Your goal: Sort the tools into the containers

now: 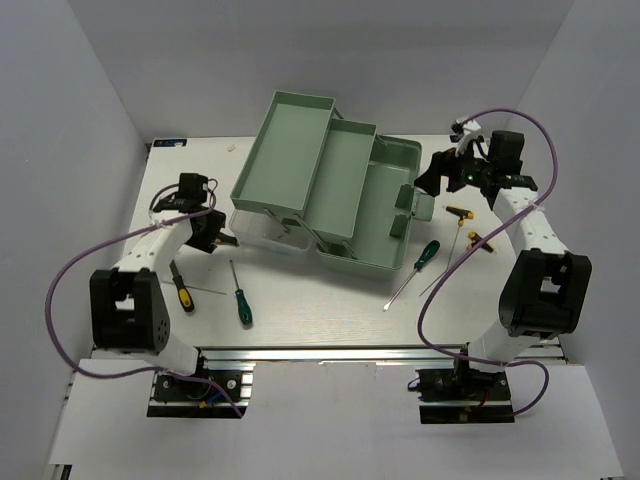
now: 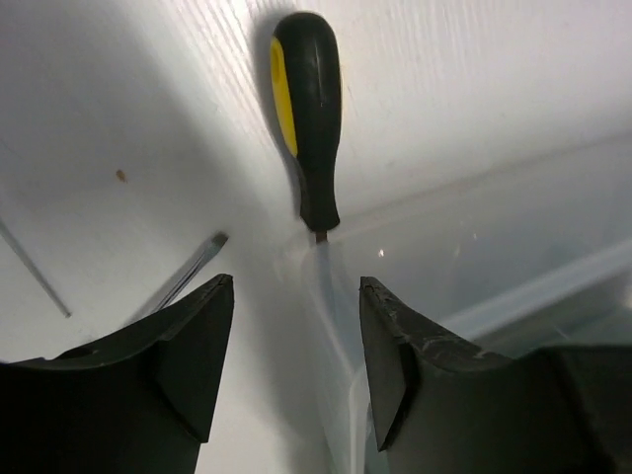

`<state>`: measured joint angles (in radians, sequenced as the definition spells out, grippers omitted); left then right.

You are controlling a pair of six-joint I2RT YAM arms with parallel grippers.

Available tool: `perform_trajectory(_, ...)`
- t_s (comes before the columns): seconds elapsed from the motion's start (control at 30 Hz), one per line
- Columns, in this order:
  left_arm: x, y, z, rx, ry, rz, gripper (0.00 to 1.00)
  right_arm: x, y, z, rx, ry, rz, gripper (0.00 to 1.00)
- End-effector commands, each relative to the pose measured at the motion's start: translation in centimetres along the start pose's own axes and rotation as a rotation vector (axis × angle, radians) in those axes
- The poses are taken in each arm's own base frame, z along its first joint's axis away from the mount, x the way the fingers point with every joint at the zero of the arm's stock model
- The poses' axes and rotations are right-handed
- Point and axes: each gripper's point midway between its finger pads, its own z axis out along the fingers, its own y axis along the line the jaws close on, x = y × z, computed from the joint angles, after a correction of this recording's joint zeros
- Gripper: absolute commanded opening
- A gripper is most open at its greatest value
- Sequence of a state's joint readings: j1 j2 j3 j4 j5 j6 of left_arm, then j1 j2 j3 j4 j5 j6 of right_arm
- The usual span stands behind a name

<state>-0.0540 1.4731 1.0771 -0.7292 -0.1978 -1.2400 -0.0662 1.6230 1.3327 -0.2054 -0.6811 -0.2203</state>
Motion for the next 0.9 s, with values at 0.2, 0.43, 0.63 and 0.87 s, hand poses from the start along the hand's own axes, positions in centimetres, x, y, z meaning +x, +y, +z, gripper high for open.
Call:
perform_trajectory(0.2,-2.4,-3.9,4.3,-0.103,-0.067,-0.035,0.65,0.9,1.8,-1.6,-0.011,-0.025,-0.027,0.89)
perform_trajectory(0.43,-1.5,-1.8,7.0,-0.233,-0.037,-0.008,0.64,1.3,1.8,-1.9,0.006,-0.023,-0.014,0.89)
perform_trajectory(0.63,-1.6,-0.3,7.9,-0.274,-0.054,0.002,0.62,1.2,1.6,-1.8,0.010,-0.025,-0.001,0.89)
perform_trajectory(0.87,-1.4,2.0,11.3,-0.406,-0.014,0.029,0.46,0.7,1.6,-1.7,0.008,-0.028,0.016,0.89)
